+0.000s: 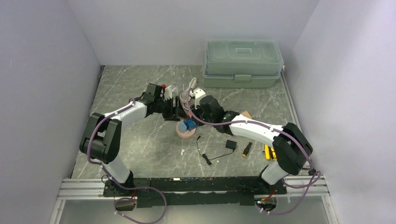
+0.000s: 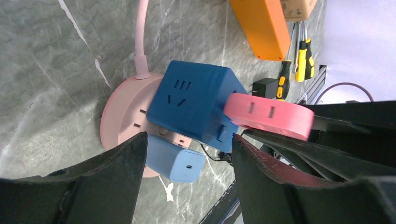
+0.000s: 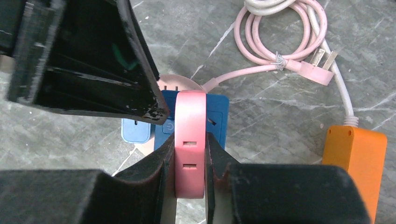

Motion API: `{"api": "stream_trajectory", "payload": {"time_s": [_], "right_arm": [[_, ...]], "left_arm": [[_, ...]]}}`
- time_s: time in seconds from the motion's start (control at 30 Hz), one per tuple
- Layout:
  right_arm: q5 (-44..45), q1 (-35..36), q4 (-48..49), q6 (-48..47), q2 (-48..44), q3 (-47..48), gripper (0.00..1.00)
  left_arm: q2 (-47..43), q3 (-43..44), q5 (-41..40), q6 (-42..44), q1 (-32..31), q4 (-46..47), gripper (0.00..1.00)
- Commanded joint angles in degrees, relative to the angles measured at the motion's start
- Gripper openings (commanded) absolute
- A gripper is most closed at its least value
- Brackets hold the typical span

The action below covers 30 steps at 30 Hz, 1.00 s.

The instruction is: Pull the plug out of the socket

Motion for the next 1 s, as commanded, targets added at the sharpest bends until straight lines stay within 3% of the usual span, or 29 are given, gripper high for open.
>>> {"api": "stream_trajectory", "payload": {"time_s": [0.0,0.37,0.7,0.97], "right_arm": [[-2.13,-0.12,9.81,0.86,-3.04,-4.02,0.00],[-3.63,-0.08,11.40,1.87,-2.38,-6.07,0.00],[2.26,0.00,9.83,3.19,-1.55,-5.17,0.00],[7.97,2.23,8.86,3.61,-0.76,-4.30,0.00]], "left_arm": [[2.48,2.79,0.82,1.08,-1.65,3.61,0.69],[6.06,5.06,0.34,2.40,-2.49,2.18,0.55],[8.08,5.90,-2.18,3.05,-4.40,-0.67,0.30],[9.03,6.32,-2.64,2.64,-5.01,-1.72,0.22]]}}
